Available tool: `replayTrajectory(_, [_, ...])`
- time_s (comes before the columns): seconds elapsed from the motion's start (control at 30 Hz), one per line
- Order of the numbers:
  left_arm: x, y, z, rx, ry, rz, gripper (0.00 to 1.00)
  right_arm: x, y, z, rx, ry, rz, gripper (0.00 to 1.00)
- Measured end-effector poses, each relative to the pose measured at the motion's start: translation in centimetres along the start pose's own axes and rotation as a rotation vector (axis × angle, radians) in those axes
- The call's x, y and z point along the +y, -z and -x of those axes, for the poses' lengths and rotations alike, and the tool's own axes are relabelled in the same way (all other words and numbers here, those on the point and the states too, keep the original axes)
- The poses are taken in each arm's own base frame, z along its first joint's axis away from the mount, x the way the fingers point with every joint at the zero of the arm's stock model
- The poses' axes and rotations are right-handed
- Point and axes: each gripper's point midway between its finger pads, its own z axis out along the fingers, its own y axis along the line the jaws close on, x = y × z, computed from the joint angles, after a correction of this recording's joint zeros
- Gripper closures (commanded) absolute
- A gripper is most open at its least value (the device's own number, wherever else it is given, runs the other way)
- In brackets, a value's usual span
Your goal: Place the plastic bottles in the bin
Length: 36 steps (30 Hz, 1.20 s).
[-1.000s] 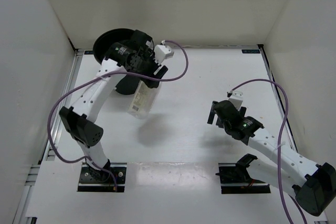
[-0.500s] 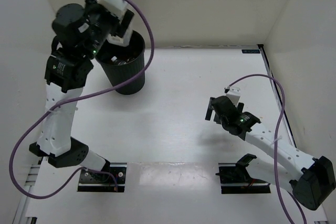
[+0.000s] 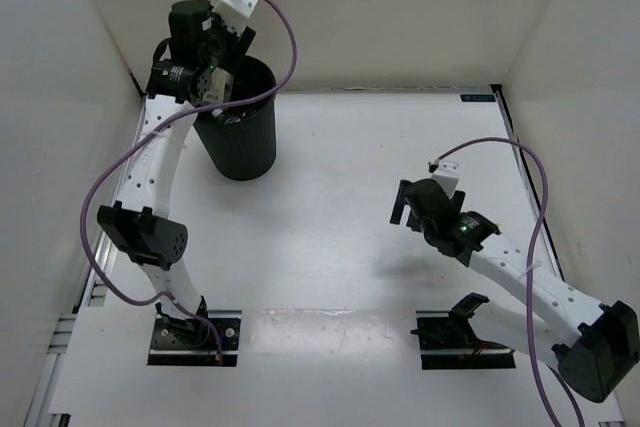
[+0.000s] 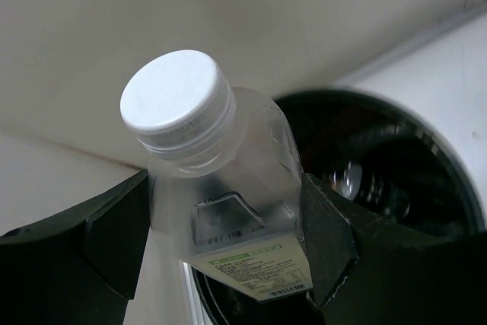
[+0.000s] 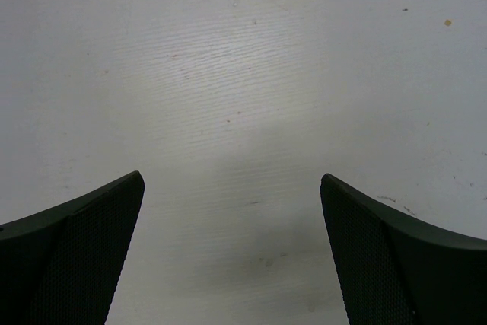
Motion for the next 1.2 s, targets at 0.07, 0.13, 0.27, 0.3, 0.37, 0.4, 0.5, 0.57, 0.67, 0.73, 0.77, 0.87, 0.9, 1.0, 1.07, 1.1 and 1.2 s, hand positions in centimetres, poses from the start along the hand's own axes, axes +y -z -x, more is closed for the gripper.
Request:
replayTrajectory(0.07, [-1.1,-0.9,-3.2,0.075,0.012,-0.034,0.63,0.0,0.4,0.4,-0.018,-0.014,0.013,0.00])
replayTrajectory(0.13, [-1.7,-1.2,-5.4,0.125,0.027,-0.053,0.22,0.0,0.7,0.7,-0.031,-0.026,0.023,0.00])
replayTrajectory(0.27, [-3.7,0.1,-7.5,0.162,0.056,-0.118,0.00,-0.1,0.9,0.8,-0.033,-0.029,0.025,0.00])
replayTrajectory(0.3, [-3.9,0.8,-7.5,0.160,0.063,-0.124,0.00,-0.1,0.9,0.7,-0.032,-0.028,0.024,0.00])
replayTrajectory(0.37, [-3.4,1.9,-6.5,0.135,0.078,-0.112,0.00,-0.1,0.9,0.8,-0.033,-0.028,0.025,0.00])
replayTrajectory(0.4, [-3.0,2.5,-5.8,0.116,0.085,-0.101,0.00,-0.1,0.9,0.8,-0.033,-0.029,0.025,0.00])
replayTrajectory(0.5, [-1.2,5.0,-3.5,0.056,0.109,-0.049,0.00,-0.1,0.9,0.7,-0.031,-0.028,0.028,0.00])
replayTrajectory(0.57, [0.5,7.0,-2.5,0.032,0.129,0.019,0.00,0.0,1.0,0.7,-0.026,-0.026,0.031,0.00])
replayTrajectory(0.67, [3.7,10.1,-1.6,0.014,0.168,0.161,0.00,-0.2,1.3,0.5,-0.011,-0.018,0.027,0.00])
replayTrajectory(0.73, [5.3,12.4,-2.9,0.037,0.192,0.254,0.00,-0.4,1.7,0.7,-0.012,-0.023,0.027,0.00])
replayTrajectory(0.77, [6.1,13.7,-4.2,0.062,0.206,0.305,0.00,-0.6,2.0,0.8,-0.015,-0.028,0.028,0.00])
replayTrajectory(0.87, [7.3,17.7,-10.4,0.198,0.247,0.460,0.00,-1.2,3.4,1.3,-0.046,-0.073,0.049,0.00])
replayTrajectory(0.9, [7.3,18.8,-12.8,0.249,0.257,0.504,0.00,-1.4,3.9,1.6,-0.064,-0.093,0.059,0.00])
replayTrajectory(1.0, [5.0,21.3,-21.1,0.422,0.281,0.576,0.00,-2.2,4.7,1.4,-0.096,-0.144,0.082,0.00])
replayTrajectory(1.07, [2.1,22.5,-27.4,0.573,0.289,0.570,0.00,-2.8,4.8,0.5,-0.095,-0.159,0.083,0.00])
replayTrajectory(1.1, [0.5,23.0,-30.5,0.652,0.297,0.556,0.00,-3.1,4.7,0.0,-0.087,-0.159,0.078,0.00])
replayTrajectory(1.2, [-4.5,25.1,-38.6,0.886,0.329,0.480,0.00,-3.7,4.6,-1.2,-0.048,-0.153,0.052,0.00])
